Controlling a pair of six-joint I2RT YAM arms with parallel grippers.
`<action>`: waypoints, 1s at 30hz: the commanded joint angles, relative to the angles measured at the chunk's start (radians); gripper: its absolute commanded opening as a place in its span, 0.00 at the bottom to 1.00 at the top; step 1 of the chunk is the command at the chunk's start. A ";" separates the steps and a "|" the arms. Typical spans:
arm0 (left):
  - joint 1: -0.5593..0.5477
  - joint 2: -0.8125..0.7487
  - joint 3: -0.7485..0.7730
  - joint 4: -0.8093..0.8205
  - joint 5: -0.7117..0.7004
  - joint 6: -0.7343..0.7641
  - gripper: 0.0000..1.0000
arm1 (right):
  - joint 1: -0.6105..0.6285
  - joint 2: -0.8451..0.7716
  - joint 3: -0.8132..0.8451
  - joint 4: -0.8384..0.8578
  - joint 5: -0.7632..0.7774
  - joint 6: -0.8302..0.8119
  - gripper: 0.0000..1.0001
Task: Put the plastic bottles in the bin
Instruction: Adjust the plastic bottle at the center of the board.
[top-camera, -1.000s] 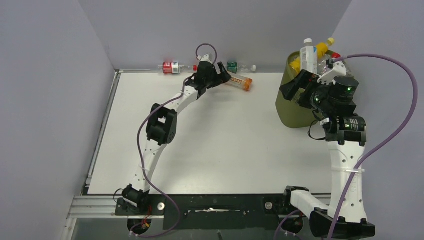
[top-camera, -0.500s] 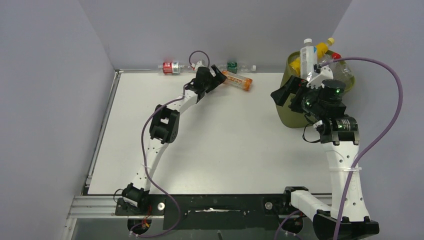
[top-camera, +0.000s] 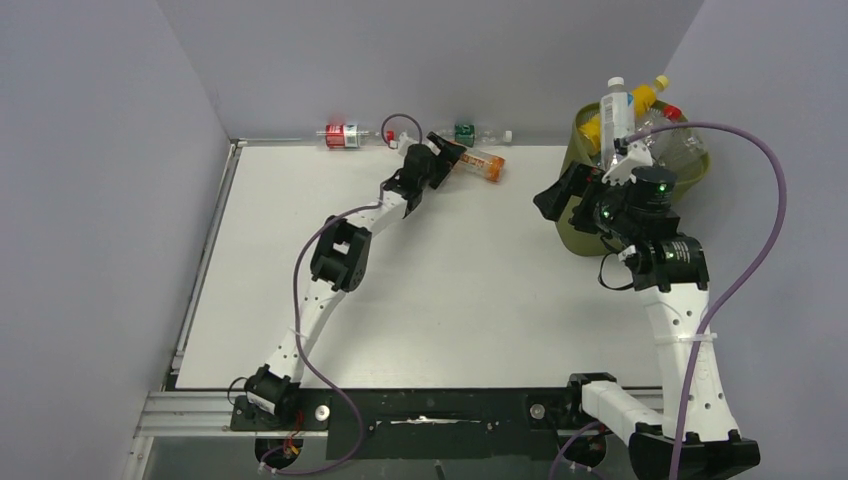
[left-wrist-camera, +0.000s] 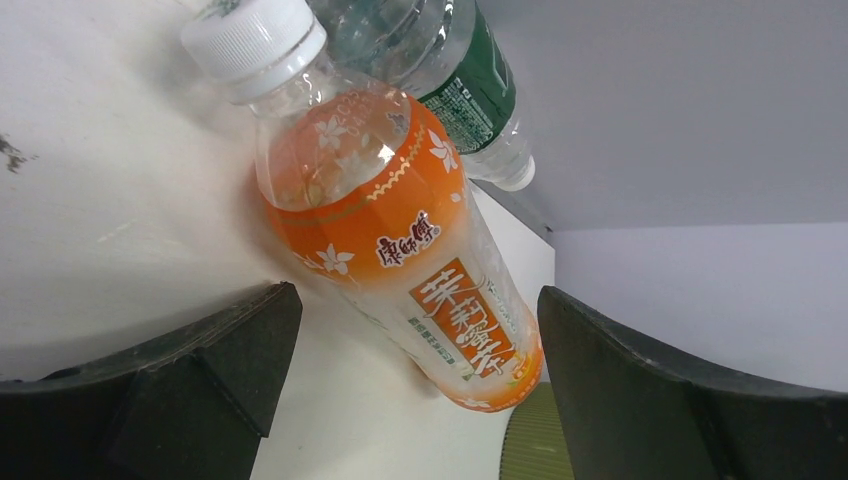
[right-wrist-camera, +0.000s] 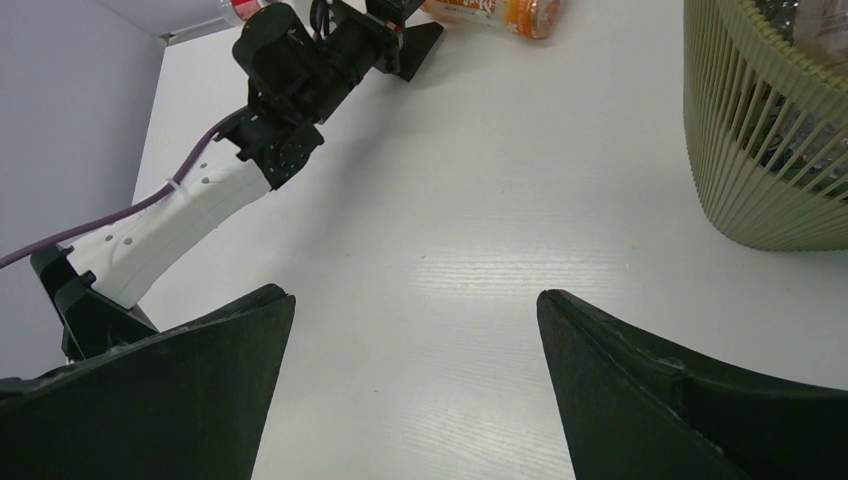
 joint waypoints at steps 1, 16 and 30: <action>-0.006 0.054 0.043 -0.012 -0.040 -0.090 0.91 | 0.016 -0.021 -0.014 0.064 -0.011 -0.016 0.98; 0.046 -0.485 -0.820 0.331 0.083 0.028 0.91 | 0.266 0.271 -0.037 0.237 0.216 -0.025 0.99; 0.271 -0.513 -0.722 0.212 0.254 0.322 0.63 | 0.175 0.821 0.285 0.433 0.220 -0.044 0.58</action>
